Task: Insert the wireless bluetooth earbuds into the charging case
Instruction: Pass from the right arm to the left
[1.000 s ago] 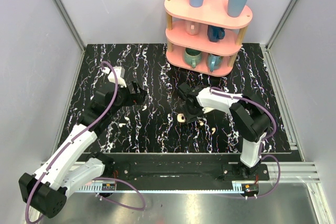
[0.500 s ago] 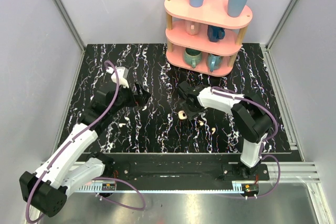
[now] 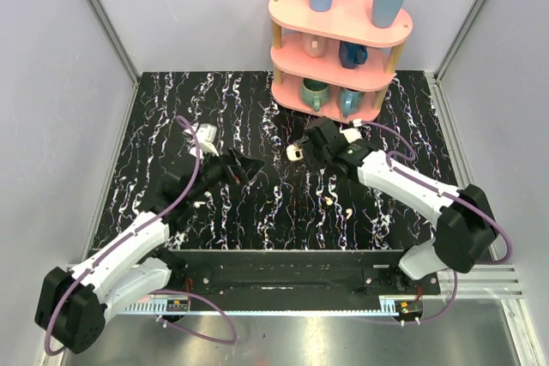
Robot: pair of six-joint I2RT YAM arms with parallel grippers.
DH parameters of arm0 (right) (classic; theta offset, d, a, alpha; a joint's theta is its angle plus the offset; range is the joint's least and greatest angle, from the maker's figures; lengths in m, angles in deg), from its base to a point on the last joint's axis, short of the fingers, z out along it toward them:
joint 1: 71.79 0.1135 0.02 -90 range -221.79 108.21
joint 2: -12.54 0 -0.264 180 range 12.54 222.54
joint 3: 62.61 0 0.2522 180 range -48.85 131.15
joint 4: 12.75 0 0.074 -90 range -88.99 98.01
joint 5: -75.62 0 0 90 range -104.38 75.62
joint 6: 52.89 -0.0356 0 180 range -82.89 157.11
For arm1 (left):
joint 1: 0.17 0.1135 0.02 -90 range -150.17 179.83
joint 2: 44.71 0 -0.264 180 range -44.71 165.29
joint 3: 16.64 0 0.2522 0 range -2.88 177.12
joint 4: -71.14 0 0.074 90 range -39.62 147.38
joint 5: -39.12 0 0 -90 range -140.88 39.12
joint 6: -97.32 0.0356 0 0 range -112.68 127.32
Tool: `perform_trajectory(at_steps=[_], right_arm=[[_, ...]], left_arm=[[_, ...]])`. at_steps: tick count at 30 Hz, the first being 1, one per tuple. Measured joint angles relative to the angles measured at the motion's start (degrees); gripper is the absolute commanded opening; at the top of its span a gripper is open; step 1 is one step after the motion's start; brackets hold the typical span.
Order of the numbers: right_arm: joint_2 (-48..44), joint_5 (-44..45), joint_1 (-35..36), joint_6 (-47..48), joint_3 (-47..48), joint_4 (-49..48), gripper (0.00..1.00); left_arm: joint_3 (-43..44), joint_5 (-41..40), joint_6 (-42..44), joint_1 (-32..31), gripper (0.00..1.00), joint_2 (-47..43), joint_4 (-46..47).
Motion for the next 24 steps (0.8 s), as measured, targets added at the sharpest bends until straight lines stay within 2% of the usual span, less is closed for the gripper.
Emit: perform_trajectory(at_steps=[4,9,18,24], right_arm=[[-2.3,-1.1,0.0,0.0,-2.8,-4.0,0.29],[-4.1,-3.0,0.0,-0.2,-5.0,-8.1,0.29],[-9.7,-4.0,0.0,-0.7,-6.0,-13.5,0.30],[-10.2,-5.0,0.0,0.3,-6.0,-15.0,0.31]], left_arm=[[-2.6,-1.3,-0.4,-5.0,0.98,1.8,11.9],[-3.5,-1.4,-0.8,-7.0,0.95,8.0,26.8],[-3.5,0.2,-3.0,-7.3,0.89,14.6,39.5],[-2.7,4.0,-3.7,-7.3,0.88,17.3,41.5]])
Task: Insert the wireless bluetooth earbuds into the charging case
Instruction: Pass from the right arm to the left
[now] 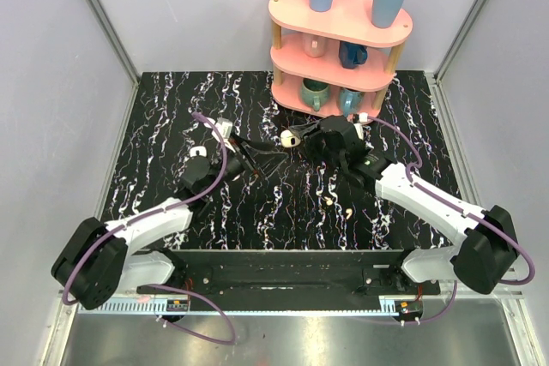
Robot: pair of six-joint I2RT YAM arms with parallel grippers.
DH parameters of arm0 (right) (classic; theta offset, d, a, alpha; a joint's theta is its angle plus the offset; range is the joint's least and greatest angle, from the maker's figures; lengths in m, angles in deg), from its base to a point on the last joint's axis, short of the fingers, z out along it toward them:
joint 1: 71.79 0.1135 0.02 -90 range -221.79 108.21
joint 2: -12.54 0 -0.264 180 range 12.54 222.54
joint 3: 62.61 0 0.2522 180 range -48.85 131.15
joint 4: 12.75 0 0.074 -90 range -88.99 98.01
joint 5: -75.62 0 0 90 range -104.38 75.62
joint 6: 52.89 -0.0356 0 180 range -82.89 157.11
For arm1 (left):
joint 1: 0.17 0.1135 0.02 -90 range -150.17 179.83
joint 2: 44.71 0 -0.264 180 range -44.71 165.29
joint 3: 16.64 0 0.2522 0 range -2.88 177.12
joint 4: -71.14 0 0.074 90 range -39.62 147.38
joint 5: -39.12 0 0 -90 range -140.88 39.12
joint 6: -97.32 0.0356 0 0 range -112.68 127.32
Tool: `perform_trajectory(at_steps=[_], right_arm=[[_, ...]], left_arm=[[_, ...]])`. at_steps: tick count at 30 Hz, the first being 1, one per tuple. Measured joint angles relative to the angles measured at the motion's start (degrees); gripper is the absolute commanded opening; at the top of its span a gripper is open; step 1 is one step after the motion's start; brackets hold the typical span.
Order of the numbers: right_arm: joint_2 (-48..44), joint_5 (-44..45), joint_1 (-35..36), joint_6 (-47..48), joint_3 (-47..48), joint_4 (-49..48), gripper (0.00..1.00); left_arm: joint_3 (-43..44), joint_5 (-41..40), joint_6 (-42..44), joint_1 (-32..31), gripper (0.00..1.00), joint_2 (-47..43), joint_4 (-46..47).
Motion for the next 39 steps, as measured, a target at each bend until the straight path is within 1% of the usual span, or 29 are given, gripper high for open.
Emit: perform_trajectory(at_steps=[9,14,19,23,25,26,29,30,39], right_arm=[[0.0,-1.4,0.0,1.2,0.0,-0.6,0.31],[0.0,-1.5,0.0,1.5,0.0,-0.7,0.30],[-0.3,-1.5,0.0,1.7,0.0,-0.8,0.29],[-0.5,-1.9,0.0,1.7,0.0,-1.3,0.28],[-0.5,-2.7,0.0,1.7,0.0,-1.7,0.28],[-0.5,-3.0,0.0,1.7,0.0,-1.9,0.28],[-0.9,-3.3,0.0,1.7,0.0,-2.2,0.28],[-1.0,-3.4,0.0,1.8,0.0,-2.3,0.28],[-1.7,-4.3,0.0,1.9,0.0,-2.9,0.27]], left_arm=[[3.0,3.4,2.5,-0.1,0.86,1.4,-0.2],[3.5,3.8,2.7,-0.1,0.86,3.5,-0.1],[3.5,3.8,3.3,-0.1,0.85,3.7,-0.2],[3.7,3.8,4.2,-0.1,0.80,3.7,-0.9],[3.9,3.8,4.5,-0.1,0.79,3.8,-0.9],[4.0,3.8,4.6,-0.1,0.75,3.8,-0.9],[4.6,3.8,4.7,-0.1,0.72,4.5,-0.8],[4.9,3.8,4.8,-0.1,0.67,4.8,-0.8],[5.6,3.5,4.7,-0.1,0.65,7.6,1.0]])
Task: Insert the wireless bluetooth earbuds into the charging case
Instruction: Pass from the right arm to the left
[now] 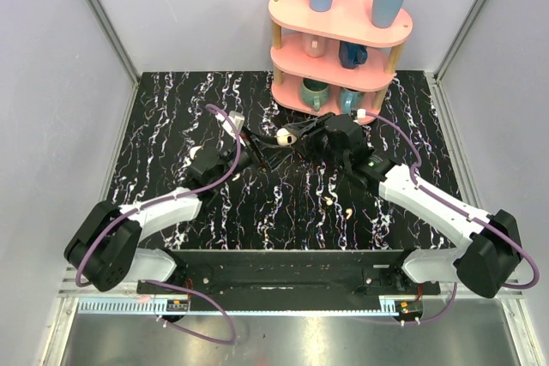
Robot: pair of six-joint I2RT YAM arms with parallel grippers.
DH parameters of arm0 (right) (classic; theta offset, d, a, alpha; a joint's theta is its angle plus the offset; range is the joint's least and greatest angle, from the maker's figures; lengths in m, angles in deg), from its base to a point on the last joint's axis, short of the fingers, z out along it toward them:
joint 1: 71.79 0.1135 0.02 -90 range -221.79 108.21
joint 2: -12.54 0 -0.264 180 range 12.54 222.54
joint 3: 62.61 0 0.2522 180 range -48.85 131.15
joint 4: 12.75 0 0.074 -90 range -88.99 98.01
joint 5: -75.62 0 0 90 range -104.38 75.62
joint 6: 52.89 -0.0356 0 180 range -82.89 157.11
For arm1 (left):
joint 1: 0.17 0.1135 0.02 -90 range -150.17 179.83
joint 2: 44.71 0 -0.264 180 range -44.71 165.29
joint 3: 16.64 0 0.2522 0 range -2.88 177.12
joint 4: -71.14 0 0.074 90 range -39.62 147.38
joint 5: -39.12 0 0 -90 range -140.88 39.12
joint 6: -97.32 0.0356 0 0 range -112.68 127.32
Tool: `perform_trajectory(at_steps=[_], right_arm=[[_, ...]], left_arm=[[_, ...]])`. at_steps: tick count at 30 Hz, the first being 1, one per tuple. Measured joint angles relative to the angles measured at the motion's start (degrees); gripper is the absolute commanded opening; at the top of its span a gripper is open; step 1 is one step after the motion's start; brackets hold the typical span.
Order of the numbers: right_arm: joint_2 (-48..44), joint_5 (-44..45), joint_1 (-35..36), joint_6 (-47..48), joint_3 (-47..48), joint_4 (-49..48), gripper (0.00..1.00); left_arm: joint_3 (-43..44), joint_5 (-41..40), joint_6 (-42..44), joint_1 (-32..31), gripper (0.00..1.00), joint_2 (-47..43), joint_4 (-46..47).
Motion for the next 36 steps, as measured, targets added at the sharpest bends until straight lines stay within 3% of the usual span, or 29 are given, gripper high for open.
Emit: perform_trajectory(at_steps=[11,15,27,34,36], right_arm=[[0.0,-0.4,0.0,-0.1,-0.4,-0.9,0.27],[0.0,-0.8,0.0,-0.3,-0.7,-1.3,0.27],[0.0,-1.2,0.0,-0.7,-1.1,-2.3,0.27],[0.0,-1.2,0.0,-0.7,-1.1,-2.5,0.27],[0.0,-1.2,0.0,-0.7,-1.1,-2.5,0.27]], left_arm=[[0.2,-2.1,-0.6,0.0,0.61,2.0,4.6],[0.2,-2.6,-1.4,0.0,0.55,2.9,5.9],[0.3,-3.0,-2.3,0.0,0.54,3.3,6.7],[0.3,-3.3,-2.2,0.0,0.42,3.3,6.7],[0.4,-3.5,-2.1,0.0,0.34,3.3,6.6]])
